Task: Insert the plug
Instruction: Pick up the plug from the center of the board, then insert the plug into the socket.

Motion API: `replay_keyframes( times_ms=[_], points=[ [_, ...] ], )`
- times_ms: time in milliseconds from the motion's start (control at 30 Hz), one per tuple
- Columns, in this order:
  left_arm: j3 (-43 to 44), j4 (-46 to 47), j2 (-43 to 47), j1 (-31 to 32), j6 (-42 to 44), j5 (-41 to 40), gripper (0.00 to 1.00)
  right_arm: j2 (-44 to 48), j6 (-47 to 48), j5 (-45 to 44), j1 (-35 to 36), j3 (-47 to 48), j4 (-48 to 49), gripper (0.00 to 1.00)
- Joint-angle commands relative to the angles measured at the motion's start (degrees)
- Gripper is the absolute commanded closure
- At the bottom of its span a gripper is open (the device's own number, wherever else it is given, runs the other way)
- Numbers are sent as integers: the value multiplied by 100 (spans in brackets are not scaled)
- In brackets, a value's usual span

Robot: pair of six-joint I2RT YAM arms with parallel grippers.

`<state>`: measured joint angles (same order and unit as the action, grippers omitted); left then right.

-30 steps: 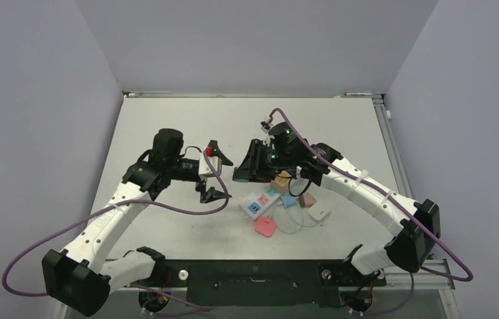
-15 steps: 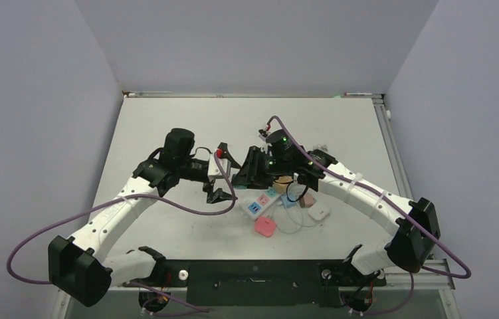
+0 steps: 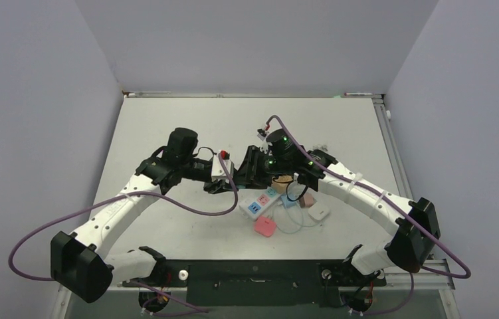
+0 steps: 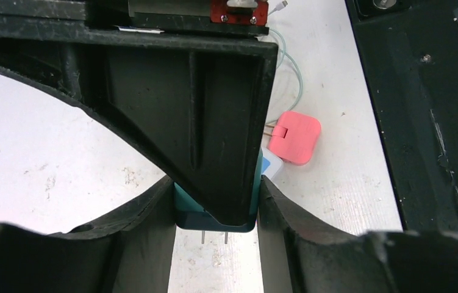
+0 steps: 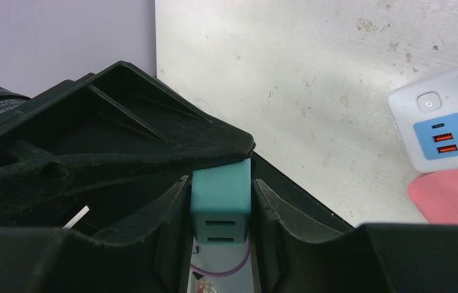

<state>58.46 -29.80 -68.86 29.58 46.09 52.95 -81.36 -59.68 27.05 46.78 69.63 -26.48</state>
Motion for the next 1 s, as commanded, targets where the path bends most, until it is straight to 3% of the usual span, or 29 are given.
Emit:
replay_keyframes(
  times_ms=[0, 67, 200, 400, 467, 500, 567, 700, 833, 967],
  points=[
    [140, 273, 16, 47, -126, 18, 91, 86, 8, 6, -41, 150, 36, 61],
    [88, 277, 27, 48, -120, -13, 92, 111, 50, -78, -92, 230, -122, 56],
    [-14, 222, 55, 49, 45, -51, 92, 188, 88, -97, -215, 289, -260, 56],
    [-18, 230, 14, 98, 108, -112, 92, 145, 129, -126, -231, 386, -382, 75],
    [-26, 269, -2, 123, 77, -169, 90, 142, 132, -137, -231, 389, -395, 87],
    [-45, 331, -11, 153, -18, -241, 77, 131, 143, -143, -237, 397, -431, 93],
    [-145, 711, -14, 170, -561, -475, 3, 115, 235, -188, -283, 418, -611, 95],
    [-169, 533, -230, 81, -665, -1024, 4, 250, 598, -473, -592, 383, -1286, 95],
    [297, -210, -1110, -256, -833, -1458, 1, 412, 911, -821, -923, 169, -1771, 95],
    [1007, -1087, -2109, -244, -1052, -2062, 12, 462, 886, -925, -1073, -158, -1947, 95]
  ],
)
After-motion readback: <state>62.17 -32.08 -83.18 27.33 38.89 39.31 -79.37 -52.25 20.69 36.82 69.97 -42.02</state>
